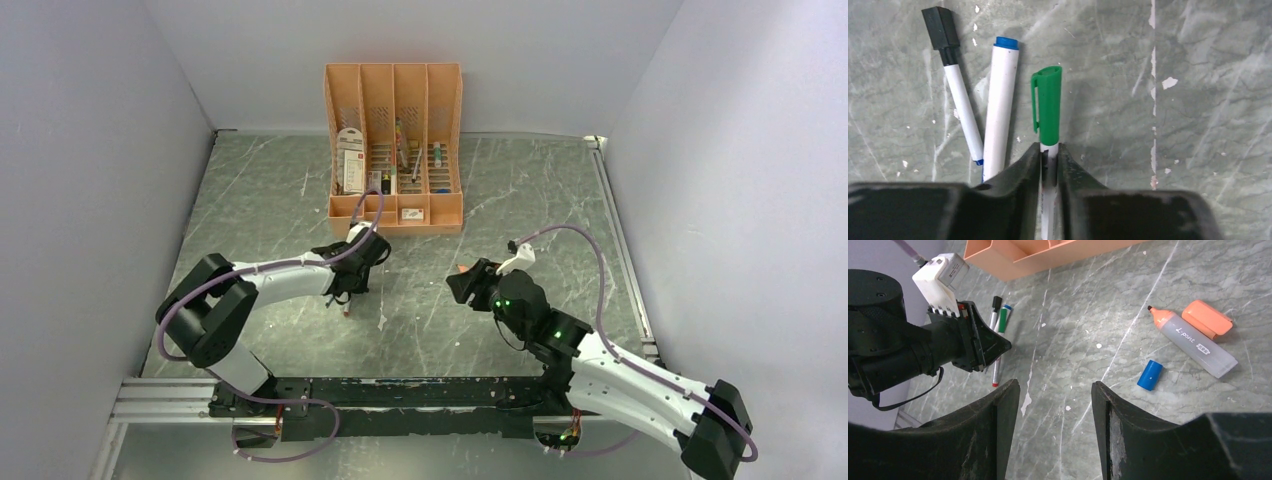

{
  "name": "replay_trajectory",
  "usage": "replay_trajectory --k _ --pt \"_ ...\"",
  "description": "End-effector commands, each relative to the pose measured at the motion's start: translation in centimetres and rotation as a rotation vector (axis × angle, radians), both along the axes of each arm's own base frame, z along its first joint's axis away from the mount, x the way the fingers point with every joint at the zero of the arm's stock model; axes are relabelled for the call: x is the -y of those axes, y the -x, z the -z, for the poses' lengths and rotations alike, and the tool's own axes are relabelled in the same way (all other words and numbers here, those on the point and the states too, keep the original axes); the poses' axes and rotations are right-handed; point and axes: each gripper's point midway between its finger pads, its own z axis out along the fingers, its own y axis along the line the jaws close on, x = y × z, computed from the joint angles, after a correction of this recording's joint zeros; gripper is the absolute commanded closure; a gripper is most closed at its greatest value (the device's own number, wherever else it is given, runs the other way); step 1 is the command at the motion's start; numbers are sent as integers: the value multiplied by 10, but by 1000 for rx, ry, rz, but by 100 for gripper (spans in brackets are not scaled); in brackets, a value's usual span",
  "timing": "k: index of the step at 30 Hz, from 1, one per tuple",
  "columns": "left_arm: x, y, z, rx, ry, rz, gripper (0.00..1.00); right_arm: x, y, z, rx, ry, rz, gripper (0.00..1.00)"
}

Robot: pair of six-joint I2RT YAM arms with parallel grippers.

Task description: Insert the pens into the pen caps

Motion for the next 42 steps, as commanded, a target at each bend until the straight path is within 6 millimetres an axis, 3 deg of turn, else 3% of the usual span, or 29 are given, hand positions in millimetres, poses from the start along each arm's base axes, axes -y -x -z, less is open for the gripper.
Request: replay_trajectory --k 1,5,8,14,18,26,33,39,42 --pt "-8 -7 1 3 -37 -37 64 -6 -1 -3 8 -24 -12 46" --pt "-6 -11 -4 12 -24 -41 54 -7 -2 1 2 -10 -15 46" --pt "-6 -13 -18 49 0 -45 51 -8 -2 4 -3 -7 -19 46" --pt "-12 -18 -46 125 21 -51 59 -11 -3 8 -6 -3 -26 46" --pt "-12 -25 -52 137 26 -39 59 -13 -3 12 -13 3 -32 46" --pt "-22 -37 -33 67 3 -47 57 -12 -3 14 -16 9 -27 46" --pt "-17 -39 -15 10 15 -15 60 -9 -2 17 -22 3 -19 46" --pt "-15 -35 -1 -19 25 -10 68 -9 -2 18 -22 12 -16 46" --pt "-16 -35 2 -19 17 -18 81 -9 -2 20 -27 14 -20 46"
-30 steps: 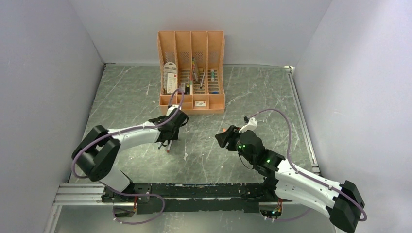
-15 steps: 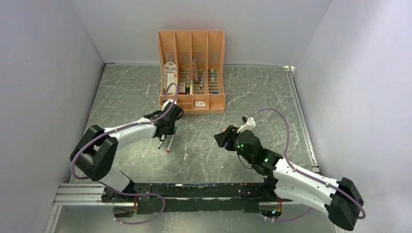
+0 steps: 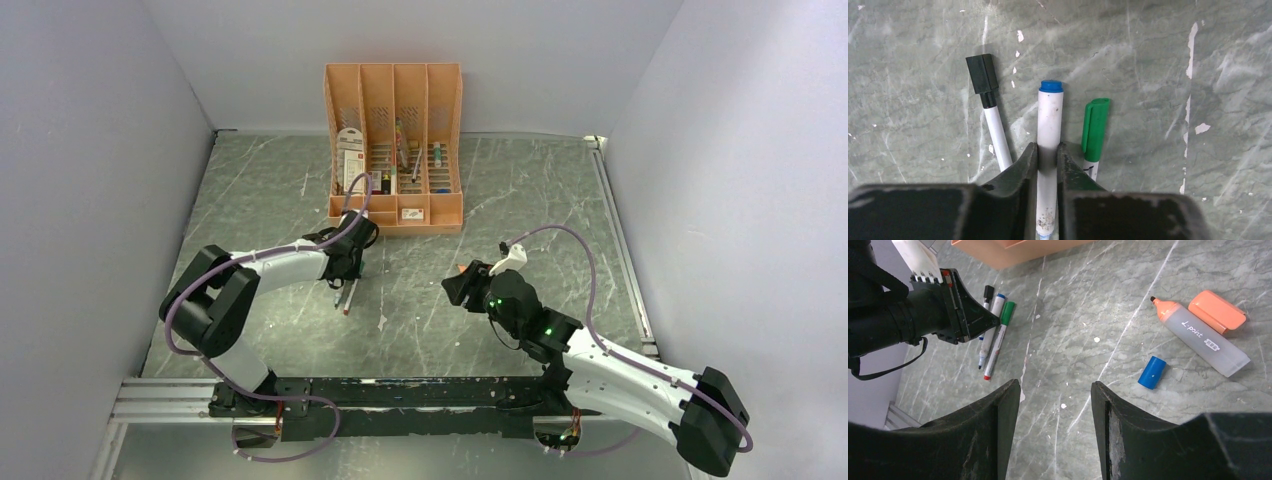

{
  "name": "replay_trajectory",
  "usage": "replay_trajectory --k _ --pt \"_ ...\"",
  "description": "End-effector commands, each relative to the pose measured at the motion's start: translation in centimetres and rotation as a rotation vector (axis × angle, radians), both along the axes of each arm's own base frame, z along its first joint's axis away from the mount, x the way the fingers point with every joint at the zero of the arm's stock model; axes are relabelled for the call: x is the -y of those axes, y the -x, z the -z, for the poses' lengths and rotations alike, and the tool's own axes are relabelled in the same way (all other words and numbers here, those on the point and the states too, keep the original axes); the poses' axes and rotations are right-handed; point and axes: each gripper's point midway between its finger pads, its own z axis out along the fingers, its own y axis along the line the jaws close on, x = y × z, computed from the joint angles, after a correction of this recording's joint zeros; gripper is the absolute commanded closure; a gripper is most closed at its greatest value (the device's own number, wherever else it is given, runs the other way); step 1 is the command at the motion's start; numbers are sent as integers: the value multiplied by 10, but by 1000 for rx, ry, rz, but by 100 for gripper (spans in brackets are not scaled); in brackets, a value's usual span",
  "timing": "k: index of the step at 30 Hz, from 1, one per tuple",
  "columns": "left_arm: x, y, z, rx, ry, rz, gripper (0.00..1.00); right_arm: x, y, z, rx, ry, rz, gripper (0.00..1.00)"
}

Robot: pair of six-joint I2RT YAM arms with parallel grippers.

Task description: Insert the pens into the pen caps

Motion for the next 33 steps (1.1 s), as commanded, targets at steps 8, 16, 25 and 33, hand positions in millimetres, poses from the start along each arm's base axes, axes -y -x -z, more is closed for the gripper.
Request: replay_trajectory --k 8,16,25,33 --pt "4 -11 -23 63 34 -11 93 3 0 2 3 0 16 46" --pt "31 -10 -77 124 206 48 93 8 0 3 4 13 34 46" --pt "109 16 -50 -7 392 223 93 10 -1 -5 17 6 39 47" --pt "103 16 -11 -60 316 206 92 14 4 -2 10 -15 47 47"
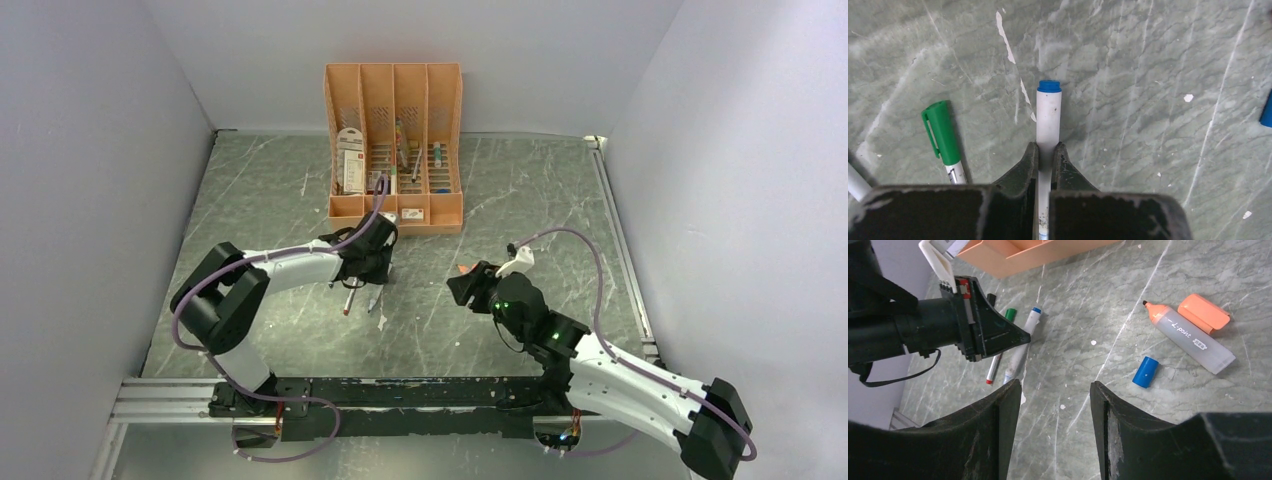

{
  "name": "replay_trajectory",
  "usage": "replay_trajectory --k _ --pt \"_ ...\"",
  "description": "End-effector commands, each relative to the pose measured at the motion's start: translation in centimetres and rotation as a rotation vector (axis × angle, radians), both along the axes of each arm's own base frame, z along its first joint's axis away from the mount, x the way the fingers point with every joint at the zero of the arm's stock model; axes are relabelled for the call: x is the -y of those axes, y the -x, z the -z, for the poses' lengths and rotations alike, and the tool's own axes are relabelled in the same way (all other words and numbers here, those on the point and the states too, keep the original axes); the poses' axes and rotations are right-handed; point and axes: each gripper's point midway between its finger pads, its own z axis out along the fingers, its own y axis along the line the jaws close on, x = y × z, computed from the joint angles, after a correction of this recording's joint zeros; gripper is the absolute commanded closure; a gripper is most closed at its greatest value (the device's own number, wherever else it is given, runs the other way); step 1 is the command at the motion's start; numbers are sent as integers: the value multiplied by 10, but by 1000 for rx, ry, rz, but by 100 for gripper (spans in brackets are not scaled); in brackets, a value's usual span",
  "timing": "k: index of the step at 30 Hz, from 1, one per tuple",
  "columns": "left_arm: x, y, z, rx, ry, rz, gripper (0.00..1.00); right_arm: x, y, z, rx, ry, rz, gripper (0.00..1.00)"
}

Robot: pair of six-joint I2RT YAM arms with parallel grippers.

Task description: Insert the pens into the pen caps

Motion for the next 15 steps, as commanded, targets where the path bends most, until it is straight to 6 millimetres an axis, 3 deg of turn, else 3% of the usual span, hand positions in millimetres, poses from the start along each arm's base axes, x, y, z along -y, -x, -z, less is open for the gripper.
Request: replay_trajectory --k 1,5,15 --pt "6 -7 3 17 23 -2 88 5 2 4 -6 -11 20 47" --pt "1 -9 4 30 -9 -15 71 3 2 5 -8 -10 13 48" --pt "-24 -11 -43 164 -21 -70 49 -6 -1 10 -14 5 -14 48"
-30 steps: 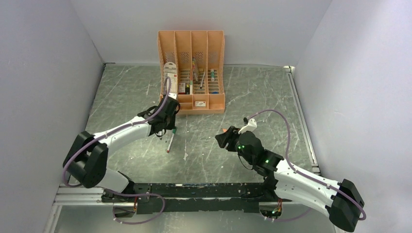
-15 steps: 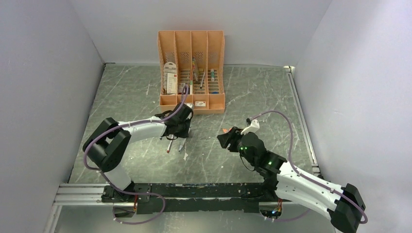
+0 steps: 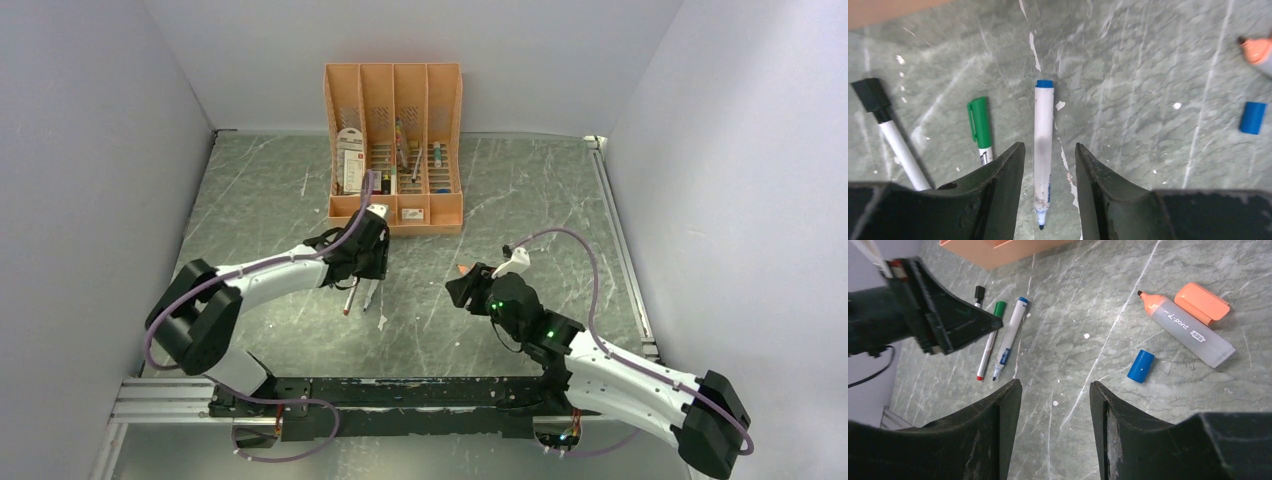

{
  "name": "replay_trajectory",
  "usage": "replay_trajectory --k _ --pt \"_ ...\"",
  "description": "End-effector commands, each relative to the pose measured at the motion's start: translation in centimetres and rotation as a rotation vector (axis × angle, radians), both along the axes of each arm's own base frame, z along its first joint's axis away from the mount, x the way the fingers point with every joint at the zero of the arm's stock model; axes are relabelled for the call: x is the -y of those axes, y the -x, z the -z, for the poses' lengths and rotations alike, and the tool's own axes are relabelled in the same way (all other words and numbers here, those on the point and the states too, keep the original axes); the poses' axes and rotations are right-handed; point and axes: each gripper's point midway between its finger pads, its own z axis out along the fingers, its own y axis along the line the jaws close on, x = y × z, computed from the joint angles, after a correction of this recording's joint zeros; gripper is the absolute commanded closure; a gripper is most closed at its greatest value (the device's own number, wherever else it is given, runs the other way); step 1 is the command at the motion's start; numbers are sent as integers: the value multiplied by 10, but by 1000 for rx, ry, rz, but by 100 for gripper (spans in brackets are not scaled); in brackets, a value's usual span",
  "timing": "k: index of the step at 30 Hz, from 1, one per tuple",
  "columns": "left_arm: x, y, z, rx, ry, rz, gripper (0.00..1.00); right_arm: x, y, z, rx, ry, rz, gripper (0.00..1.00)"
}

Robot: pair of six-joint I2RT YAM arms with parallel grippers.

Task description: Insert the pens into the pen caps

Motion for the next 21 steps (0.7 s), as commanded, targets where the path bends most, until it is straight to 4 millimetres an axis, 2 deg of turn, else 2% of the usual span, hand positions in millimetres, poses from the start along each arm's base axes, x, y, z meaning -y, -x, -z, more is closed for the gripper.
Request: replay_trajectory --k 1,4,12,16,21 --pt "-15 -7 -26 86 -28 -39 48 -7 -2 -2 13 -8 -16 48" --pt "-30 -7 -23 89 -74 -75 48 -10 -3 0 11 -9 -24 48" --pt "-67 -4 5 34 -150 -173 52 -11 -2 3 2 -8 -29 48" --pt "-71 -4 13 15 -166 -164 54 -9 -2 4 -1 -11 -22 48" --pt "-66 0 26 -22 -159 -129 55 -10 -2 3 -1 -11 -23 48"
